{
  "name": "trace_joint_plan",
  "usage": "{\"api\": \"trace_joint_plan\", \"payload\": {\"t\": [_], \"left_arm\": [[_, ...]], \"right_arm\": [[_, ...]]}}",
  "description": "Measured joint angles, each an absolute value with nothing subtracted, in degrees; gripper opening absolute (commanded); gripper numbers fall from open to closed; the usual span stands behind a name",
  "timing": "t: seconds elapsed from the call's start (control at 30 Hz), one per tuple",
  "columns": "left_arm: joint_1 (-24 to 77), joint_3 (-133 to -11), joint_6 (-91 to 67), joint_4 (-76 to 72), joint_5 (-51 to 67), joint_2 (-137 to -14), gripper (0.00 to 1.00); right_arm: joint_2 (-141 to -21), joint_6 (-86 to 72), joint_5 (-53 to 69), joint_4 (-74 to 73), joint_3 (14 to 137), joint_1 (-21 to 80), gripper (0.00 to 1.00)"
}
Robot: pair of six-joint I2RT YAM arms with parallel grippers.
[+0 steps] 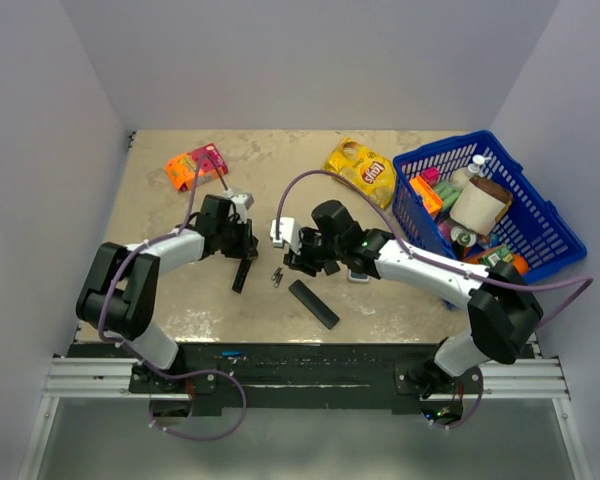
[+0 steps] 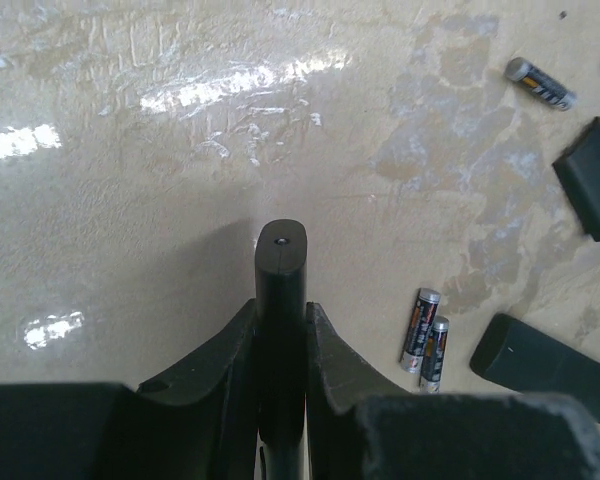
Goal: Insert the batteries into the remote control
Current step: Move the battery to the center of the board, then adjust the battery at the center of the board.
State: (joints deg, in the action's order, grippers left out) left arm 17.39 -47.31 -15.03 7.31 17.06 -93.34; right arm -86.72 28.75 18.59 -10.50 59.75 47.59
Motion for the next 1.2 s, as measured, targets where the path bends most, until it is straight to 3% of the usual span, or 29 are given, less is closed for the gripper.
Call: {"api": "trace_joint_plan", "payload": {"t": [0.73,1.2], "left_arm": [[17.4,-37.5,-24.0,1.7,11.0,-62.1,0.0],[17.4,-34.8,-28.4,0.1,7.0,-52.8,0.0]], "right_arm": [[-88.8,30.0,13.9,-15.0,62.1,51.4,0.48],[-90.8,32.3,11.1,-17.5,64.2,52.2,0.48]]}}
